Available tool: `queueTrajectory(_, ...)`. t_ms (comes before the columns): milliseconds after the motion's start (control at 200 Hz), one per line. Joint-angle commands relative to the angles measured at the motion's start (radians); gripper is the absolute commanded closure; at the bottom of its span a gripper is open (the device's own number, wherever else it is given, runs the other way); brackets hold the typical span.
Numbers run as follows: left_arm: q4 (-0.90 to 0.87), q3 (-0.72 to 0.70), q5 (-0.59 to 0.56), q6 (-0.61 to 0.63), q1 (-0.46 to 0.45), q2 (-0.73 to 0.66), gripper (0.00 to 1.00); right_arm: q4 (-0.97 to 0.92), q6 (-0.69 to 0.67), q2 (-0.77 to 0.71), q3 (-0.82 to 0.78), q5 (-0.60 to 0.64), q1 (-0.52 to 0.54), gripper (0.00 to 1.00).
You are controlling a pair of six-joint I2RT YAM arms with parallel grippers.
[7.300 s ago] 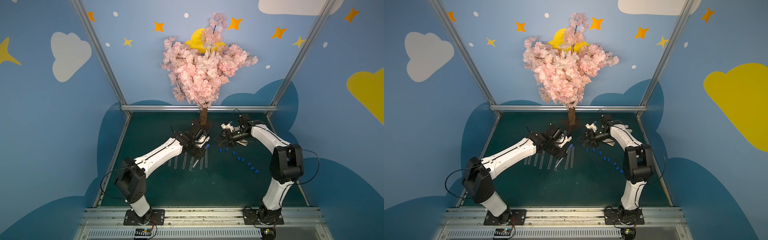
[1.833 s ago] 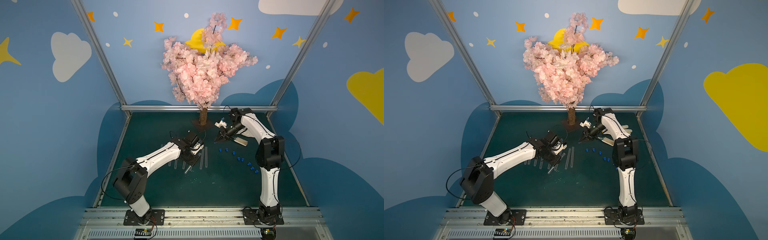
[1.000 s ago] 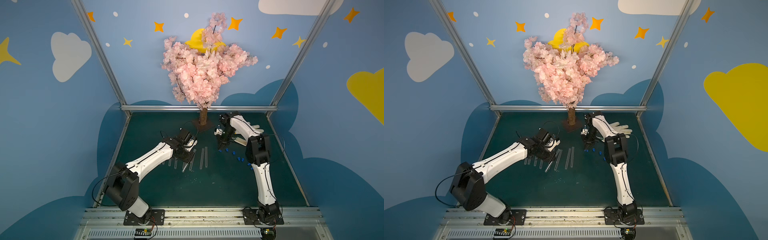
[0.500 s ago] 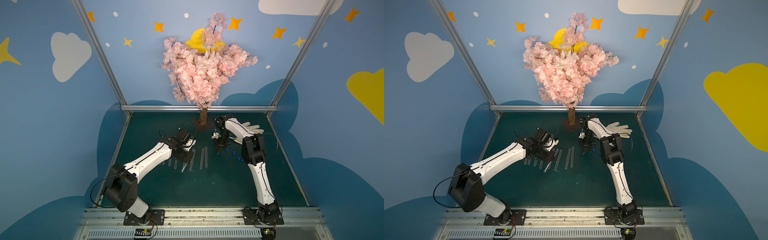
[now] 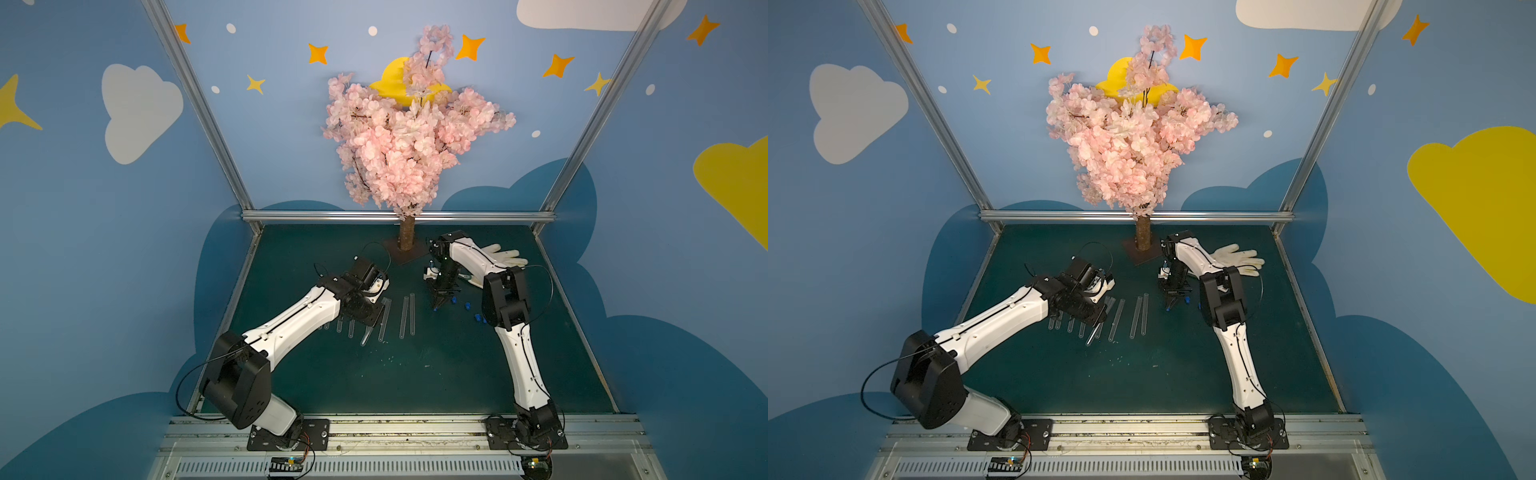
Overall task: Remove stoppers from test tubes
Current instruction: Place the stopper at the center of the board.
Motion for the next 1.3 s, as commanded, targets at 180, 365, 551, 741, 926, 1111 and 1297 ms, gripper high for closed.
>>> queueTrajectory(180, -0.011, 0.0, -0.033, -0.011, 0.016, -0.024, 0.86, 0.019, 0.009, 0.01, -0.029, 0.002, 0.006, 0.83)
queueTrajectory(365, -0.006, -0.003, -0.046, -0.017, 0.025, -0.032, 0.87, 0.022, 0.008, 0.002, -0.027, 0.003, 0.006, 0.8)
queueTrajectory(551, 0.002, 0.003, -0.063, -0.027, 0.031, -0.029, 0.86, 0.027, 0.009, -0.009, -0.044, -0.001, 0.006, 0.76)
queueTrajectory(741, 0.002, 0.016, -0.071, -0.028, 0.053, -0.016, 0.86, 0.044, 0.019, -0.025, -0.055, -0.008, 0.003, 0.74)
queueTrajectory(926, 0.005, 0.038, -0.074, -0.023, 0.12, -0.006, 0.86, 0.05, 0.024, -0.059, -0.053, -0.008, 0.001, 0.72)
queueTrajectory(1111, 0.0, 0.05, -0.099, 0.033, 0.223, 0.025, 0.86, 0.024, 0.022, -0.086, -0.036, 0.013, 0.001, 0.7)
queueTrajectory(1297, 0.011, 0.06, -0.136, 0.086, 0.373, 0.085, 0.86, 0.007, 0.026, -0.127, -0.038, 0.02, -0.002, 0.67)
